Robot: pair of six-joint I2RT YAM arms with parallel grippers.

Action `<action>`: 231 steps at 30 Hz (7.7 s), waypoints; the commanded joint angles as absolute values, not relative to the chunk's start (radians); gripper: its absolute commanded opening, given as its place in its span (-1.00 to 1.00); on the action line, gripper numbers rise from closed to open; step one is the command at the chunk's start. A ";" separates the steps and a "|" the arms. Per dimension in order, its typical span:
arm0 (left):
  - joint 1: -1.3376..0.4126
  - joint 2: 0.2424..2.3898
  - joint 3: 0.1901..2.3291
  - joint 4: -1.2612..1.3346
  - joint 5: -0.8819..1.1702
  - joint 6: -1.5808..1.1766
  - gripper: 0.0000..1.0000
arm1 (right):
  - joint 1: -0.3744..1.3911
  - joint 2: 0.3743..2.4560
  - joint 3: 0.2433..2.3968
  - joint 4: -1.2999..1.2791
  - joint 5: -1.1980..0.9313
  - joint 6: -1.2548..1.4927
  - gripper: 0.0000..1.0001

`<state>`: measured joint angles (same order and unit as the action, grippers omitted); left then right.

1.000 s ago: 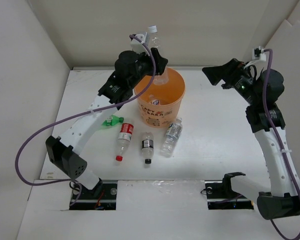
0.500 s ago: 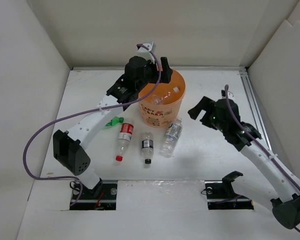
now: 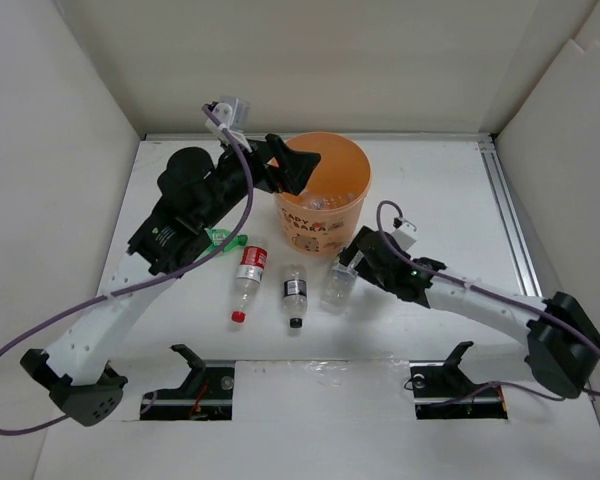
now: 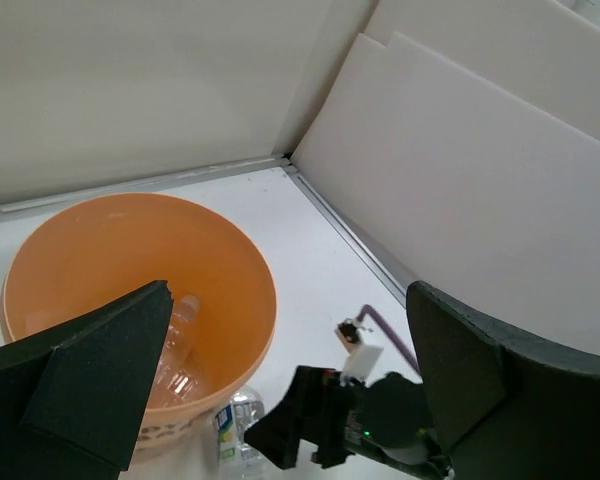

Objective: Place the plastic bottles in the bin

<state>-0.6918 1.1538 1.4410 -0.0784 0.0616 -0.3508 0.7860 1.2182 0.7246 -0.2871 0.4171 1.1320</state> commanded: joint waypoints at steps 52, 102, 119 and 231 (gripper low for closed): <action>-0.768 1.186 1.206 0.394 0.887 -0.480 0.99 | 0.537 0.730 1.115 -0.160 -0.105 0.454 -1.00; -0.773 1.416 1.494 0.161 -0.009 -0.330 -0.80 | 0.483 0.720 1.112 -0.192 0.232 0.427 1.00; -0.742 1.637 1.798 -0.267 -0.423 -0.552 1.00 | 0.483 0.644 1.150 -0.304 0.190 0.376 1.00; -0.156 0.988 1.305 -0.156 0.353 -0.592 -1.00 | 0.992 1.687 1.868 -0.203 -0.130 0.184 1.00</action>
<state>-0.1562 1.0210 1.2758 -0.2134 0.2142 -0.6121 0.9707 1.6527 1.8114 -0.2848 -0.1810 0.1665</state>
